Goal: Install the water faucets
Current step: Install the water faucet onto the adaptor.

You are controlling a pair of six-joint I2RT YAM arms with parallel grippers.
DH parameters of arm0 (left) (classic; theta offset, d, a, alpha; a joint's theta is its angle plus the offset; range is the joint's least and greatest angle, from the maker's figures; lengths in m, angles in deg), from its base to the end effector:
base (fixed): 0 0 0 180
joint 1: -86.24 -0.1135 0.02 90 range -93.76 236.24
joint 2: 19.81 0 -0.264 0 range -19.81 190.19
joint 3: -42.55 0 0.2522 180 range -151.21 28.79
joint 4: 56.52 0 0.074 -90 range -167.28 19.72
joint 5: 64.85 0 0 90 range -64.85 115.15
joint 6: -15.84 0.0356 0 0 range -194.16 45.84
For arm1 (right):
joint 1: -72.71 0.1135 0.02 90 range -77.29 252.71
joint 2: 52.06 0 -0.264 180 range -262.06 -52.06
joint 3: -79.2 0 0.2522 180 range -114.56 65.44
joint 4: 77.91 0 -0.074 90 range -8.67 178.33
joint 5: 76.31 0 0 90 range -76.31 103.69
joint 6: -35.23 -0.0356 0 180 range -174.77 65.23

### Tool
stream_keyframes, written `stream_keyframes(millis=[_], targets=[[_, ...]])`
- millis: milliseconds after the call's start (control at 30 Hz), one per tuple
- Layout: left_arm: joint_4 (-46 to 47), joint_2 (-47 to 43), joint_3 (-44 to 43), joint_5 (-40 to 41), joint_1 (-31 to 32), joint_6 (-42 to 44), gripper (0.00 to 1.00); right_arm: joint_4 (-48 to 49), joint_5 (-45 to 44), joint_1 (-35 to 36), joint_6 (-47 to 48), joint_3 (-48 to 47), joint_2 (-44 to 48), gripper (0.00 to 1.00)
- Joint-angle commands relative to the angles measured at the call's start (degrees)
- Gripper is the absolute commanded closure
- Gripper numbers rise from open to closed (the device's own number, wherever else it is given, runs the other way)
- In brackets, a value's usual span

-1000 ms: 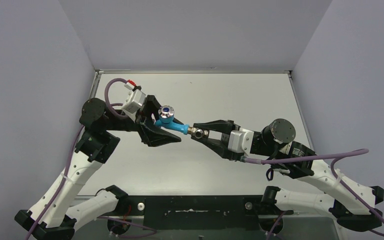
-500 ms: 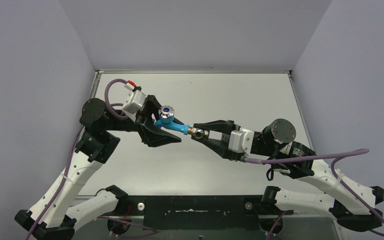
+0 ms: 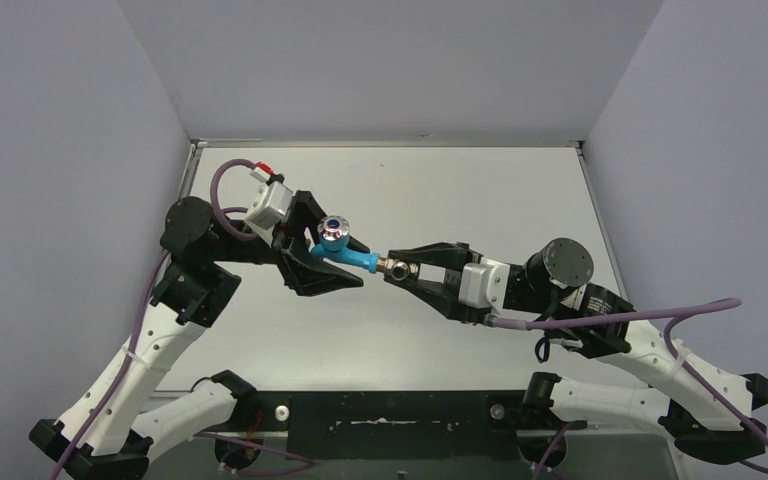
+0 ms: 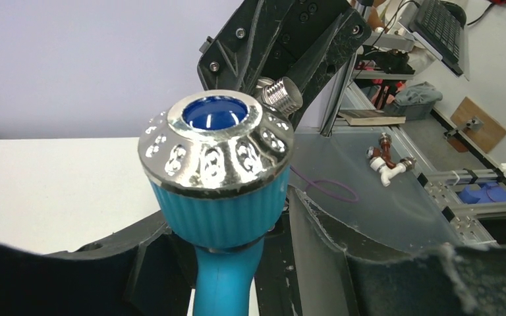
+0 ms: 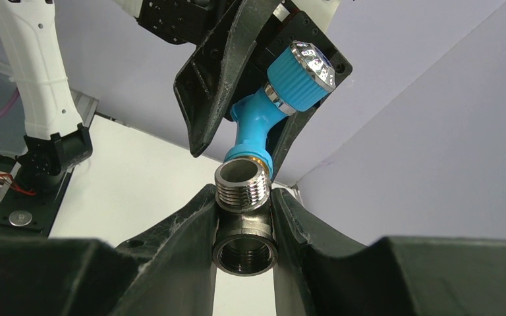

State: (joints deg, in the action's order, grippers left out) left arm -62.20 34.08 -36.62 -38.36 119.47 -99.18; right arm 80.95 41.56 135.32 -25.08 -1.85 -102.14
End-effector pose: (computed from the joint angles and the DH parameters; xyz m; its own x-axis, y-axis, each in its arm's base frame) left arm 0.1307 -0.1237 0.4646 -0.1474 -0.1290 -0.9806 0.9793 -0.1583 -0.1264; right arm 0.0638 0.1593 0.4638 0.5620 0.1328 -0.8164 -0.8270 0.0731 -0.5574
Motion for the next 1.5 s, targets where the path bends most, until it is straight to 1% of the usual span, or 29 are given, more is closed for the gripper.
stream_keyframes(millis=[0,233,433,700,833,933,1067,1133,1167,1267,1400,1467], targets=[[-0.1,-0.7,-1.9,-0.1,0.3,1.6,0.53,2.7,1.5,0.0,-0.5,-2.2,1.2,1.00],[-0.8,-0.7,-2.0,0.3,0.3,2.1,0.51,3.1,1.6,0.0,-0.9,-2.1,1.7,1.00],[0.1,-0.6,-1.7,0.1,0.3,1.4,0.51,4.6,2.2,0.1,-0.5,-2.0,0.3,1.00],[1.3,-0.7,-1.4,-0.3,0.3,0.2,0.53,4.4,2.4,0.0,0.3,-2.9,-1.3,1.00],[2.6,-0.6,-1.1,-0.5,0.3,-0.8,0.60,4.1,2.4,0.0,0.5,-3.3,-1.8,1.00],[4.4,-0.6,-0.5,-0.9,0.3,-2.1,0.69,3.3,2.1,0.1,0.7,-3.8,-2.3,1.00],[5.6,-0.8,-0.2,-1.4,0.3,-3.0,0.85,2.7,1.8,0.0,1.1,-4.0,-2.6,1.00],[5.6,-0.8,-0.2,-1.7,0.3,-2.9,0.99,2.4,1.4,0.0,1.1,-4.1,-2.6,1.00],[5.5,-0.9,-0.3,-1.9,0.3,-2.6,1.00,2.3,1.1,0.1,0.8,-4.2,-2.7,1.00],[2.5,-0.9,-1.6,-1.9,0.3,0.5,1.00,2.0,-0.3,0.0,-1.1,-4.2,-3.0,1.00],[-2.3,-0.7,-3.5,-1.5,0.3,5.2,1.00,2.5,-1.6,0.0,-5.9,-3.7,-3.1,1.00],[-2.6,-0.8,-3.8,-1.9,0.3,5.9,1.00,2.5,-1.9,0.0,-6.8,-3.4,-2.9,1.00]])
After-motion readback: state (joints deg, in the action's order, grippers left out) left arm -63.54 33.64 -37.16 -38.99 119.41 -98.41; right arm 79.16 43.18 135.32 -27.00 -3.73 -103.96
